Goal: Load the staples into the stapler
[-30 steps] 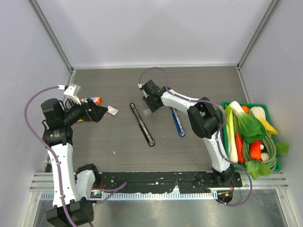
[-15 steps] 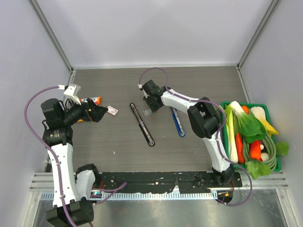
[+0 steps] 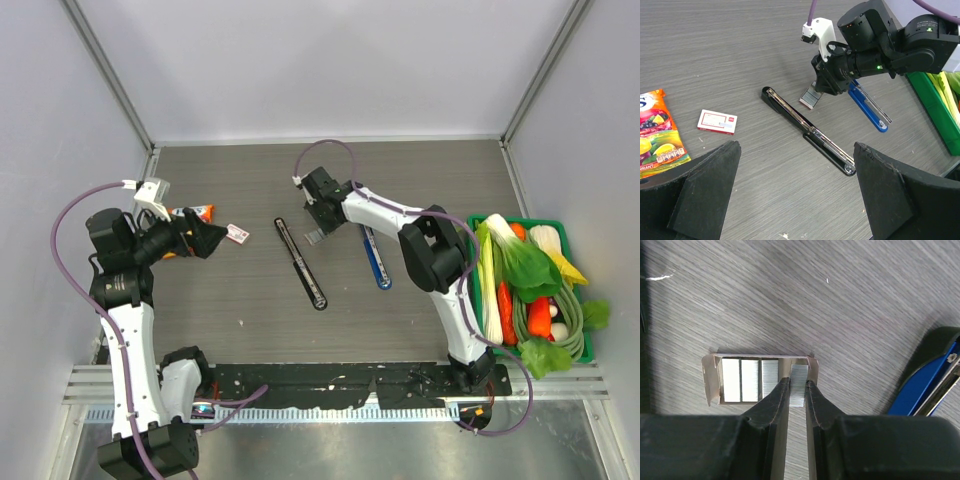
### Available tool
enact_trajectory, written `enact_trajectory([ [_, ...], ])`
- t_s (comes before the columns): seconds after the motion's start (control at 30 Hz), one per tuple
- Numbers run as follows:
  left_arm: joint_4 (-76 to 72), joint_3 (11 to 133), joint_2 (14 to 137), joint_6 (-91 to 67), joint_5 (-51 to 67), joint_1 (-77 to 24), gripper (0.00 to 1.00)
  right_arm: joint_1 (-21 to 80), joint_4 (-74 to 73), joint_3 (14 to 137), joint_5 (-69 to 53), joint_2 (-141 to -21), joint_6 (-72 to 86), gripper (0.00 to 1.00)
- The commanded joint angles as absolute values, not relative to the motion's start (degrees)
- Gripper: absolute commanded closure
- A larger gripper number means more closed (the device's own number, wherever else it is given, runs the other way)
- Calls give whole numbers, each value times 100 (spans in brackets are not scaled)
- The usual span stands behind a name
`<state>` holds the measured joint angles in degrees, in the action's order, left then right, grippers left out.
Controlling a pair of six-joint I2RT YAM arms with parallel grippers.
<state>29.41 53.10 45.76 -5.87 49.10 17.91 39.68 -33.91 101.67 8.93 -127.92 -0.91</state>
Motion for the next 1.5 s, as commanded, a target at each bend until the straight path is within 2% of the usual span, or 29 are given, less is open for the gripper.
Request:
enact_trajectory([
  [0.0, 2742, 5300, 4570, -659, 5019, 1854, 0, 3973, -3182, 10187, 994, -12243, -202, 83],
  [0.33, 2742, 5291, 4544, -659, 5027, 1872, 0, 3999, -2918, 9862, 589, -12015, -9, 83],
  [1.47, 2742, 5273, 4517, -650, 5036, 1890, 0, 4289, -2259, 9369, 835, -11997, -334, 84],
])
